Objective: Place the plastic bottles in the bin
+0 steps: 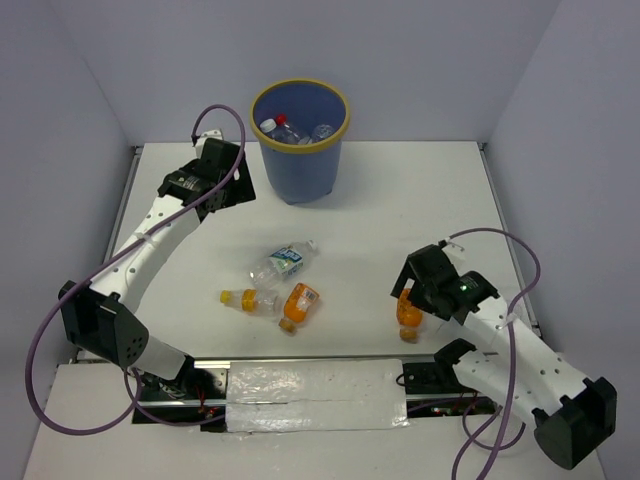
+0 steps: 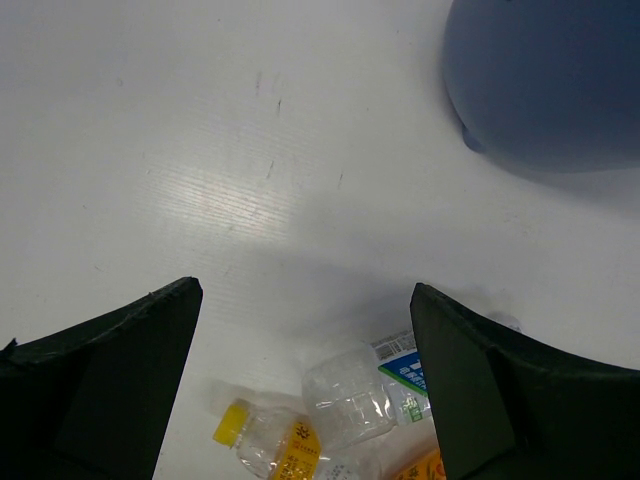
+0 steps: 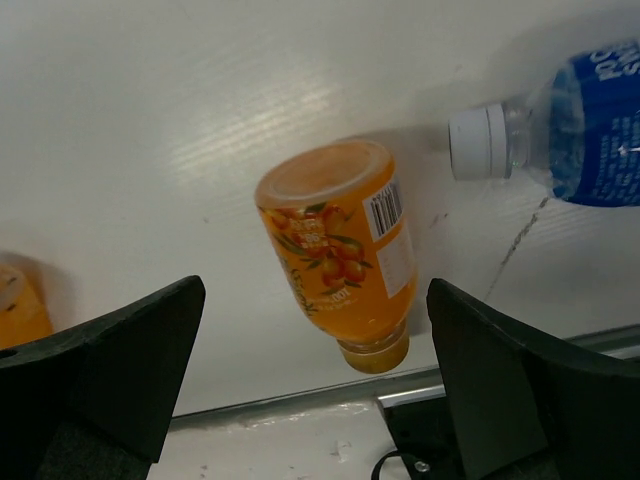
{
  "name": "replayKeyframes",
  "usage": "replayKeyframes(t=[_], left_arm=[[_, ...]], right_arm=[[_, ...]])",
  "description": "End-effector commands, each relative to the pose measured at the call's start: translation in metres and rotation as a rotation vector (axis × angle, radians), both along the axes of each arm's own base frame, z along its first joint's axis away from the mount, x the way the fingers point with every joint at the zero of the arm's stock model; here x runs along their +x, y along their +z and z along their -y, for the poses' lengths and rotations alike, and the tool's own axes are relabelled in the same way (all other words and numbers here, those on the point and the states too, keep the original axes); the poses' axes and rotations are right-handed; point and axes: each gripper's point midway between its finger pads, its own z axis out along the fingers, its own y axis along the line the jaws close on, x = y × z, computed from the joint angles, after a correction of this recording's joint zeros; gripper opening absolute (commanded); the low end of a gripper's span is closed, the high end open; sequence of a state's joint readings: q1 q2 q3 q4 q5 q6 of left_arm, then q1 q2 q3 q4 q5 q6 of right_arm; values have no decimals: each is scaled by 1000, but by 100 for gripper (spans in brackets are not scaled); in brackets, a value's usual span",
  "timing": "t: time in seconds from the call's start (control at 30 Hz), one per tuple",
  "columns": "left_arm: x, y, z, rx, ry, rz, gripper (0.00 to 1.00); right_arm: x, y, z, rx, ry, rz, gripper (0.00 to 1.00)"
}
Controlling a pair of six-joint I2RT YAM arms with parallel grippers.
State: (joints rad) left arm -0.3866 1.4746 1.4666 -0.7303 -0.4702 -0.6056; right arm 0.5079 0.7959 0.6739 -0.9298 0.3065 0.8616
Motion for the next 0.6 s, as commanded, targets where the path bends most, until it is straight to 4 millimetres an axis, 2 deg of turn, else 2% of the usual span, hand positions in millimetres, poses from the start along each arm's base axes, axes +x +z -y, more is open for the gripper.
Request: replayKeyframes(t=[0.0,0.13,0.23,0.33,0.37,0.43,0.5,0.57], left_arm=[[9,19,1,-27,7,56,99],[7,16,0,-22,9,50,99],[7,15,0,-20,10,47,99],[8,14,-1,-13,11,45,99],[8,13,-1,-10,13,43,99],[9,12,-2,-4,13,42,99],[9,12,-2,-1,13,40,99],[9,12,-3,6,17,41,99]], right_arm=[[-2,-20,-9,47,-21,-39,100],[10,-27,-15,38,-5,-34,100],[13,-46,-18,19,4,-70,99],[14,-64,-14,-21,8,-100,94],[19,-64,-16,-22,11,-81,87],[26,-59,-22,-14,40,-56,80],[30,-53,-22,-27,47,-43,64],[39,-32,-25,-26,60,-4,53]])
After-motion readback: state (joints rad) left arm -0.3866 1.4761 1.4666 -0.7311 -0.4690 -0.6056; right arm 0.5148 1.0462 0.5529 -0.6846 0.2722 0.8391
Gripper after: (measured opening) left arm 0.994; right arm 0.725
